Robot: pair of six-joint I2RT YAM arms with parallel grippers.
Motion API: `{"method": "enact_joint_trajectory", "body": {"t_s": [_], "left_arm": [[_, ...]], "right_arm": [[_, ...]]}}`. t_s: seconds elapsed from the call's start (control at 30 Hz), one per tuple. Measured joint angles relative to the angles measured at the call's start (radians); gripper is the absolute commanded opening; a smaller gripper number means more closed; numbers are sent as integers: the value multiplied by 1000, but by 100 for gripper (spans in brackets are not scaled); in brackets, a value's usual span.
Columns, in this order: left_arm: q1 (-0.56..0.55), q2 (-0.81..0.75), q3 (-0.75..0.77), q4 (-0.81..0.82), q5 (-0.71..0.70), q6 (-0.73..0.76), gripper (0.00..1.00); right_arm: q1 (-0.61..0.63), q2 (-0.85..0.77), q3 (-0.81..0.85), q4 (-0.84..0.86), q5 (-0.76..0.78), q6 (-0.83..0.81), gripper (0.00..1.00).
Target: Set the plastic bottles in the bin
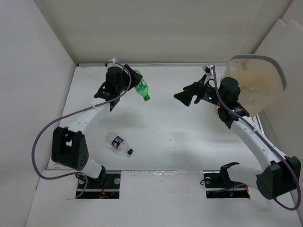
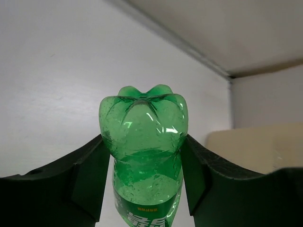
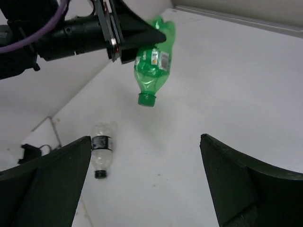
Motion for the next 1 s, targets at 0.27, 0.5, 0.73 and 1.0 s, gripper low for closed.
{"method": "enact_joint_trajectory", "body": {"t_s": [0.27,0.5,0.73,1.0], "left_arm": [[-50,-190,-7,260,298,60,0],[-205,-206,-10,298,380,87,0],[-275,-215,-10,307,380,107,0],[-281,-244,-4,281,302,118,100]], "right_arm": [[73,142,-84,300,-146,156,100],[178,200,-70,446,-116,199,100],[203,264,3,573,-74,258,32],[187,275,6,610,-53,304,0]]}}
